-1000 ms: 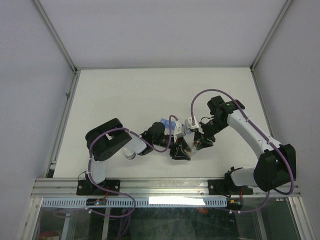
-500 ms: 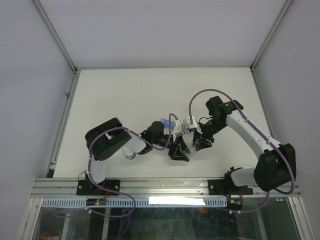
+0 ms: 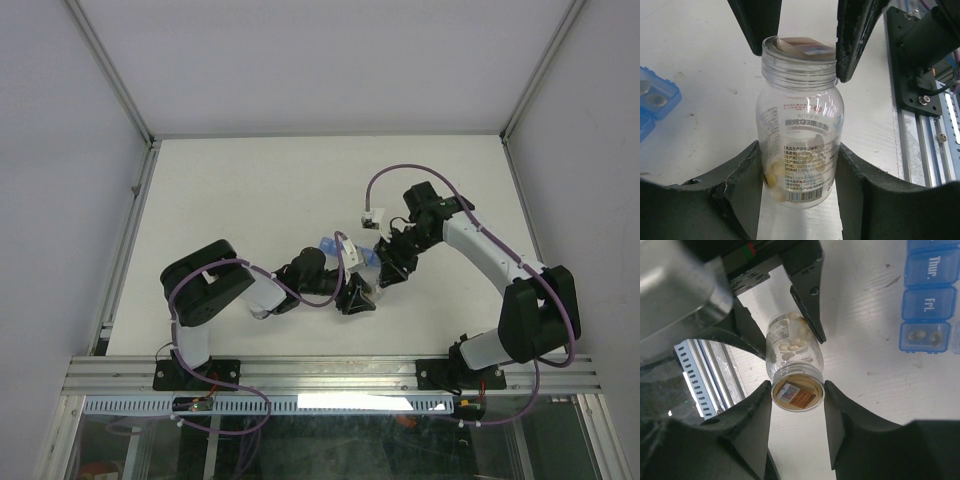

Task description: Sort the pills into containers

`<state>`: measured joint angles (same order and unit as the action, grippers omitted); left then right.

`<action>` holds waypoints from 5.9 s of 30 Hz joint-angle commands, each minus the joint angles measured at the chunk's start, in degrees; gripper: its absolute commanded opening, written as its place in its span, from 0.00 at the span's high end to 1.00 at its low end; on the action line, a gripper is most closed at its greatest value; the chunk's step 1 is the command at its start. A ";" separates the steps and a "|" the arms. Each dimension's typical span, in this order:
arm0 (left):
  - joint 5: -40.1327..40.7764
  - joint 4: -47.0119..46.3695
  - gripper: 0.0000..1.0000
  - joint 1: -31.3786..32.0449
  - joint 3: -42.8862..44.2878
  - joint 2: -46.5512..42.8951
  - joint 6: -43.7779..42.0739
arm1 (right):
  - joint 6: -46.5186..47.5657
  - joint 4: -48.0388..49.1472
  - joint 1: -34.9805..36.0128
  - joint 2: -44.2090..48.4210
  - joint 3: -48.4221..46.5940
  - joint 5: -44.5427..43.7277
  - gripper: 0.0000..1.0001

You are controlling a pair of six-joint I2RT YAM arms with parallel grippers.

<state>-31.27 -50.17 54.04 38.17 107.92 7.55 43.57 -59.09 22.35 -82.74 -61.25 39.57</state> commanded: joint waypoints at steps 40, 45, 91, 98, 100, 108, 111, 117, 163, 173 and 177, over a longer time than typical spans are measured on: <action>-14.87 -4.46 0.92 -0.16 -1.33 -7.64 -2.10 | 37.83 -8.68 1.06 13.73 1.03 18.13 0.22; -14.79 -4.33 0.92 -0.16 -1.27 -7.65 -2.23 | 36.25 -7.56 1.39 14.69 2.19 16.60 0.28; 21.16 -7.28 0.93 6.16 -1.08 -9.58 -6.03 | -12.42 6.14 2.11 8.87 1.98 -0.23 0.44; 19.57 -6.05 0.93 6.23 -3.05 -10.79 -6.18 | -10.46 6.83 -1.32 15.75 0.34 1.60 0.06; 18.66 -5.89 0.93 6.27 -3.71 -11.35 -6.06 | -8.51 6.40 -3.16 17.79 0.45 3.81 0.05; 8.63 -5.61 0.93 6.87 -6.91 -14.97 -2.86 | 9.83 2.76 -4.99 22.77 3.80 21.15 0.03; 4.60 -12.47 0.93 6.87 -11.24 -15.00 0.51 | 26.26 -4.55 -5.26 20.48 4.41 28.91 0.02; -2.99 -7.00 0.92 6.87 -9.59 -15.12 1.07 | 38.55 -11.83 -8.47 20.33 6.15 31.26 0.01; -8.61 8.47 0.92 6.78 0.90 -15.35 -5.24 | 32.08 -6.24 -7.14 29.93 14.02 23.45 0.34; -7.80 6.89 0.92 6.78 0.99 -14.94 -4.96 | 30.22 -5.64 -7.05 30.18 14.40 22.79 0.53; -5.25 4.20 0.93 6.78 -0.05 -15.70 -5.29 | 24.34 -2.52 -6.88 29.77 14.54 21.89 0.62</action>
<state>-37.71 -39.38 60.36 38.15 95.22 3.55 73.76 -66.06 15.11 -52.88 -46.92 62.35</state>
